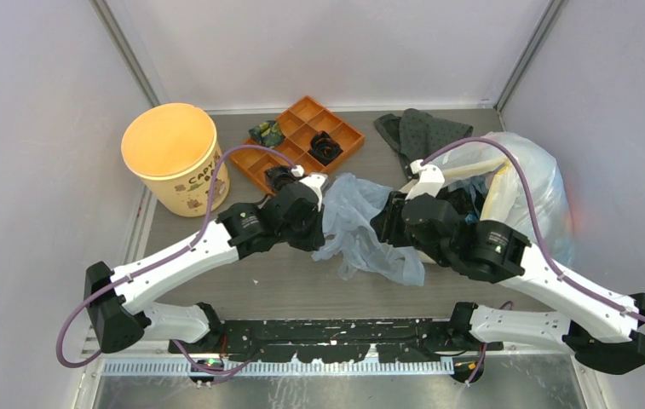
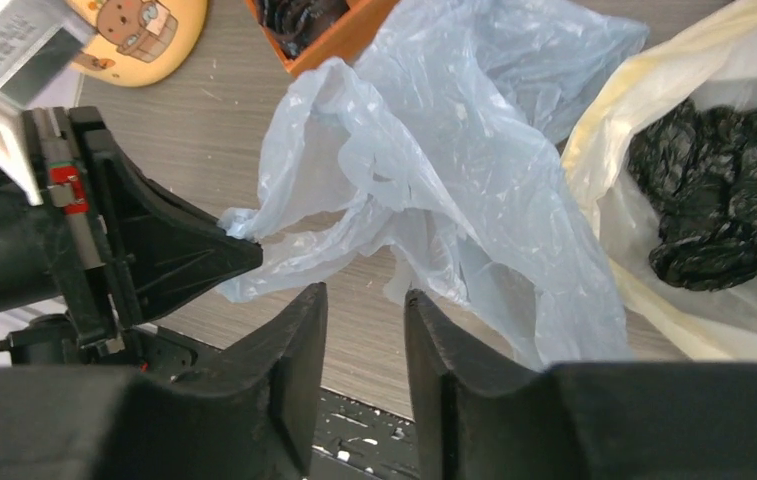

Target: Put the trash bags into the trash bin

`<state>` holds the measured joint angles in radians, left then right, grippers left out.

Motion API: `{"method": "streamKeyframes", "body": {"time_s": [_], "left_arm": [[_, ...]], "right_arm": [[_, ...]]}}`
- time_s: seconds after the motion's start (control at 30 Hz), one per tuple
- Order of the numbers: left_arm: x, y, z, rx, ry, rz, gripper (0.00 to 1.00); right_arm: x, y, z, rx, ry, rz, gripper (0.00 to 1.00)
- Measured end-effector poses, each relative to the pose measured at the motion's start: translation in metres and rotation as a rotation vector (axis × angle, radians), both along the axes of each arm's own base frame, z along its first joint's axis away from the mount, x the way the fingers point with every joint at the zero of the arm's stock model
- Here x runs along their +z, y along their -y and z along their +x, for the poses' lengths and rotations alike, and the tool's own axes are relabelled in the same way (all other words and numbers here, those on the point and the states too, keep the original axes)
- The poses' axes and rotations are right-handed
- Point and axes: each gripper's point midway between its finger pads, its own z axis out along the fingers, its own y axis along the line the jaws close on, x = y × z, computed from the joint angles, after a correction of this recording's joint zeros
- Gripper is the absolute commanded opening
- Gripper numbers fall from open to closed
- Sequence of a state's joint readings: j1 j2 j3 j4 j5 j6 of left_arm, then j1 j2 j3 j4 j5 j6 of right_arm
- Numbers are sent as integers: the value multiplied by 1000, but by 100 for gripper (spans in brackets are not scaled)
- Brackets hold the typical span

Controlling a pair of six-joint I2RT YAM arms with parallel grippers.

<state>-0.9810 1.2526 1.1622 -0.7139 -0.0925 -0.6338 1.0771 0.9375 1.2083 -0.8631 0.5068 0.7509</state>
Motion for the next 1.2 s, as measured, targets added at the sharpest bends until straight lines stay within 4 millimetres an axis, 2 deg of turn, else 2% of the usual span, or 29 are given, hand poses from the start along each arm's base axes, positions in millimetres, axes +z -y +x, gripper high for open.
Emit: {"method": "streamKeyframes", "body": {"time_s": [0.1,0.33,0.53,0.67,0.87,0.97,1.07,1.2], "left_arm": [[-1,-1,-2,-1,-12,3,0],[12,-5,-5,-4,-5,-3,0],[20,-7,-6,-13,10,-11,0],[20,-7,-7,-20,9,-12,1],[27,-3,-10,-38,2,-35,1],[36,1,-10,-48,6,-59,1],[41,3,-12,-59,5,-76,1],[42,6,-16,-76,-12,-88,0]], "right_arm": [[-13,-4,1,-2,-20,-20,29],[-22,-17,0,3,13,-22,11],[-34,-36,-6,8,64,-66,10],[-48,-41,-12,4,77,-85,9],[-80,-46,-6,-26,87,-112,4],[-97,-56,1,-48,102,-122,1],[-119,-63,14,-85,104,-130,1],[-150,-57,40,-170,100,-145,1]]}}
